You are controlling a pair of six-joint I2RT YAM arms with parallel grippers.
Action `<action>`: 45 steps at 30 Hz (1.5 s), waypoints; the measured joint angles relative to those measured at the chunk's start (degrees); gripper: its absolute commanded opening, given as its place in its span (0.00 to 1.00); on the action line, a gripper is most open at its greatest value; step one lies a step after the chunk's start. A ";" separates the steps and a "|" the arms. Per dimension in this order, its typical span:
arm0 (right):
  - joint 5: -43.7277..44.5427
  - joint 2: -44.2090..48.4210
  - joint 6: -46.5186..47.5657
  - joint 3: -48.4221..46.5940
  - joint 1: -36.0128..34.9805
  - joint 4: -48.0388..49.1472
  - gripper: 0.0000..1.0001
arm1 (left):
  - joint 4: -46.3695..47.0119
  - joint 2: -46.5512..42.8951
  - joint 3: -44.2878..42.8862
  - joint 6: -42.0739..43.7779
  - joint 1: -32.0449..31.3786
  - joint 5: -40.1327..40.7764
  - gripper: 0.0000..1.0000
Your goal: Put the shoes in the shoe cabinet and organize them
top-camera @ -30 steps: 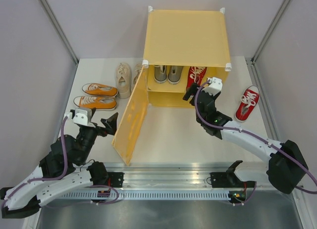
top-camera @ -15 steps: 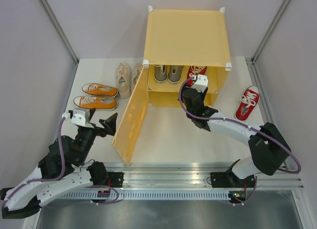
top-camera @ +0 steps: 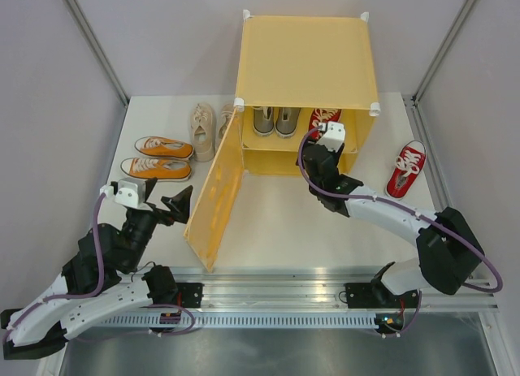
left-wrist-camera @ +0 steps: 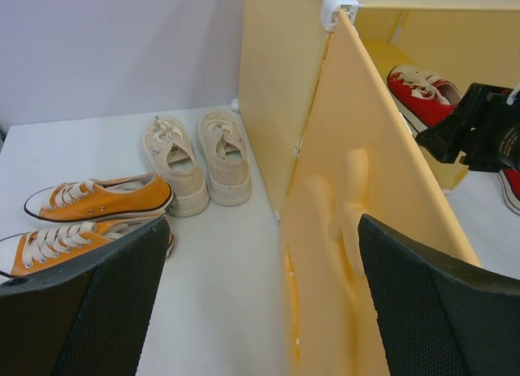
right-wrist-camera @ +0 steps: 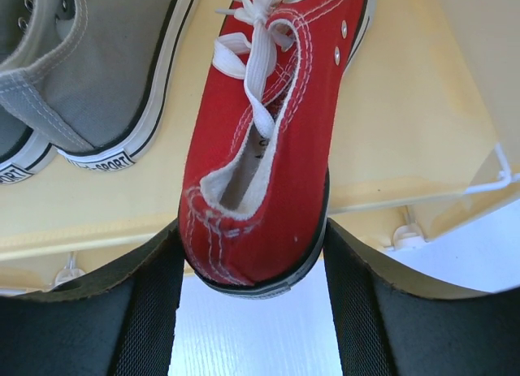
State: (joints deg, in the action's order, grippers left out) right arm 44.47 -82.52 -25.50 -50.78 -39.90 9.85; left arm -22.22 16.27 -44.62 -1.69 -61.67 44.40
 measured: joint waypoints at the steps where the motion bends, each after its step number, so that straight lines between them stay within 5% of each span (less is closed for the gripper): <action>1: 0.02 0.68 -0.07 0.00 0.00 -0.57 0.13 | 0.00 -0.04 0.00 0.00 0.00 0.00 1.00; 5: 0.11 3.43 -0.24 0.02 0.00 -2.10 0.01 | 0.00 -0.24 0.00 0.00 0.00 -0.02 1.00; 17: 0.17 3.04 4.26 0.11 0.22 -1.25 0.01 | 0.00 -0.81 0.00 -0.04 0.00 -0.04 1.00; 45: -15.65 -4.59 16.09 8.00 8.66 26.82 0.01 | -0.02 -0.98 0.00 -0.13 0.00 -0.04 1.00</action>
State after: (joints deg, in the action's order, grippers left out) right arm 28.82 -87.11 -9.41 -42.78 -31.24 36.67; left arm -22.24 15.29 -44.62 -1.83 -61.67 44.36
